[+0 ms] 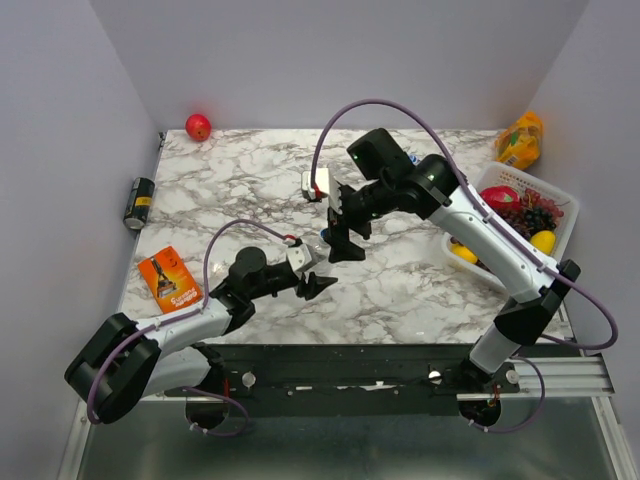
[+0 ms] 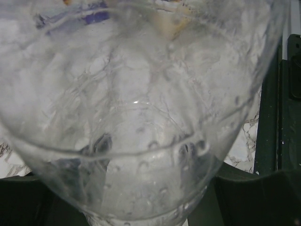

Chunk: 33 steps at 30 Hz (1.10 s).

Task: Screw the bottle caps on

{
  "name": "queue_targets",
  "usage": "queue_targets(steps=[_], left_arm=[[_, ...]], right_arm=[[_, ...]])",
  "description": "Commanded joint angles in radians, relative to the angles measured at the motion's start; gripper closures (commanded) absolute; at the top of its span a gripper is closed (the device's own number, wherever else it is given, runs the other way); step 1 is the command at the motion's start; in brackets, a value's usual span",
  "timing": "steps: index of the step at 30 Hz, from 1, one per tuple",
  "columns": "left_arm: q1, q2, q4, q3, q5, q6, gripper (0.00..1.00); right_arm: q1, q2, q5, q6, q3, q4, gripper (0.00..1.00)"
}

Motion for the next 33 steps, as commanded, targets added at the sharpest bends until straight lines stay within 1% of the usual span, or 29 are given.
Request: queue_targets(steps=[1,7,9,17,25,33], left_arm=[[-0.005,0.010,-0.019,0.034,0.050,0.007,1.00],[-0.005,0.013,-0.020,0.043,0.080,-0.038,1.00],[-0.005,0.016,-0.017,0.046,0.083,-0.079,1.00],[0.001,0.033,-0.005,0.064,0.084,-0.149,1.00],[0.022,0.056,0.041,0.083,0.057,-0.222,1.00],[0.054,0.054,0.049,0.081,0.049,-0.231,1.00]], right_arm=[[0.001,0.009,-0.056,-0.031,0.072,-0.006,0.00],[0.029,-0.010,-0.050,-0.108,0.048,-0.031,0.00],[0.038,-0.018,-0.046,-0.135,0.028,-0.040,0.00],[0.062,-0.027,-0.007,-0.172,0.013,-0.065,0.00],[0.067,-0.050,0.080,-0.180,-0.018,-0.086,0.00],[0.067,-0.094,0.134,-0.154,-0.082,-0.095,0.00]])
